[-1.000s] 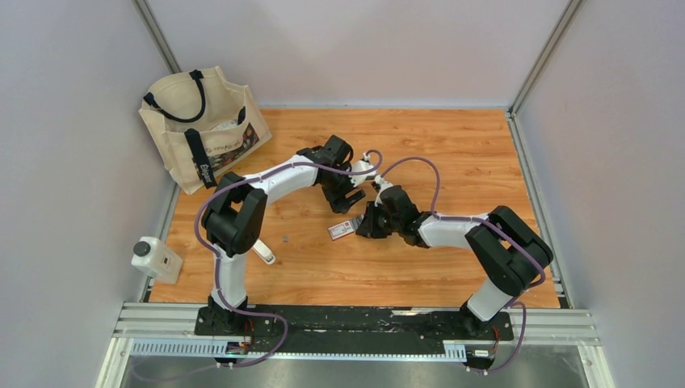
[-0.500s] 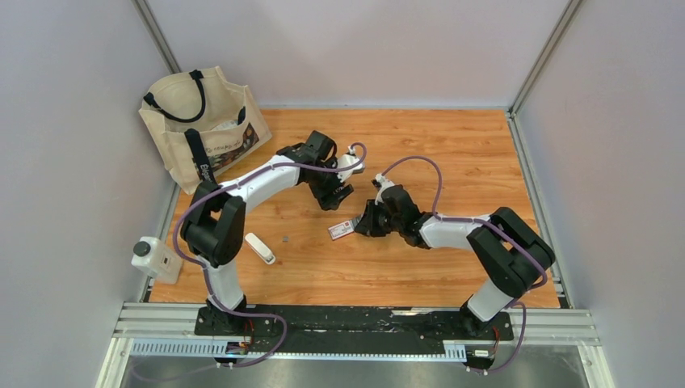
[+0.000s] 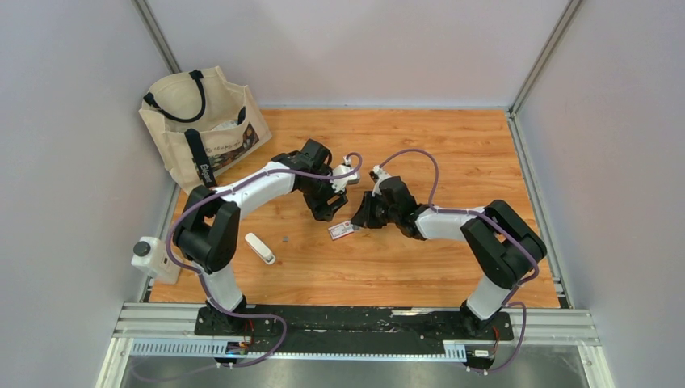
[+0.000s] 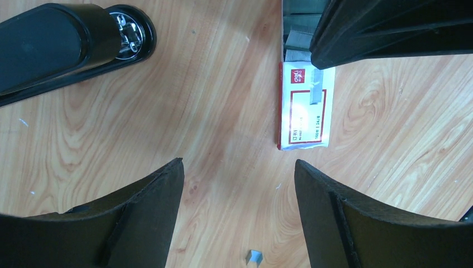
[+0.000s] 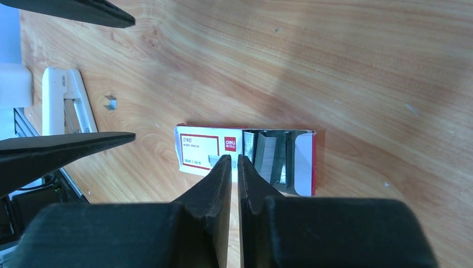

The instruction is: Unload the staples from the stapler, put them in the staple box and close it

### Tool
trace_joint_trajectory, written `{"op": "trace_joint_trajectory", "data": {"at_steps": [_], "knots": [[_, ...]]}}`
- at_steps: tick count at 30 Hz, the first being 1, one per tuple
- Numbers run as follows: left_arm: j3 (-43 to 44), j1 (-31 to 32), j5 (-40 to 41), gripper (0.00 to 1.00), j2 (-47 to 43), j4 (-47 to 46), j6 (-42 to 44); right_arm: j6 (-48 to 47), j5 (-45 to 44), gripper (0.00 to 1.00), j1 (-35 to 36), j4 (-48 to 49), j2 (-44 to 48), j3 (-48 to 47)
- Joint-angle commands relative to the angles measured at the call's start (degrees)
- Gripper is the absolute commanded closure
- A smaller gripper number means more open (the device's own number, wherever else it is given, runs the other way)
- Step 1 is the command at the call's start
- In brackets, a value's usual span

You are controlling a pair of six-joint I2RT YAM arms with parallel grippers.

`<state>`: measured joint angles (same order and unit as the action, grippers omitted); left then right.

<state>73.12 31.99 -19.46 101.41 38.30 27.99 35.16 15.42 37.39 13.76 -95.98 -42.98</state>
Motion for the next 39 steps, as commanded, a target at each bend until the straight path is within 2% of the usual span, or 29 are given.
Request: {"op": "trace_joint_trajectory", "data": {"at_steps": [1, 16, 22, 26, 32, 39], "knots": [[-0.7, -0.52, -1.72, 0.19, -3.93, -0.07, 1.81, -0.53, 1.63, 0.89, -0.21, -0.05, -2.45, -2.54], [-5.36, -2.19, -2.42, 0.19, -8.24, 1.42, 4.71, -1.49, 1.98, 0.9, -1.61, -3.74, -2.81, -3.51], [-4.57, -2.02, -4.35, 0.19, -7.28, 2.91, 6.46, -1.05, 5.59, 0.75, -1.96, -4.96, 4.66, -3.78], [-5.53, -0.35, -4.36, 0.18, -7.01, 2.74, 9.79, -2.72, 4.62, 0.73, -5.3, -7.43, 7.39, -3.16], [-5.71, 4.22, 0.65, 0.18, -3.06, 2.65, 14.63, -5.8, 2.86, 0.75, -9.17, -11.64, 3.44, -4.12], [-3.25, 6.42, 3.99, 0.18, 0.98, 5.72, 18.68, -5.98, 6.02, 0.75, -9.61, -8.5, -1.66, -3.87]]}}
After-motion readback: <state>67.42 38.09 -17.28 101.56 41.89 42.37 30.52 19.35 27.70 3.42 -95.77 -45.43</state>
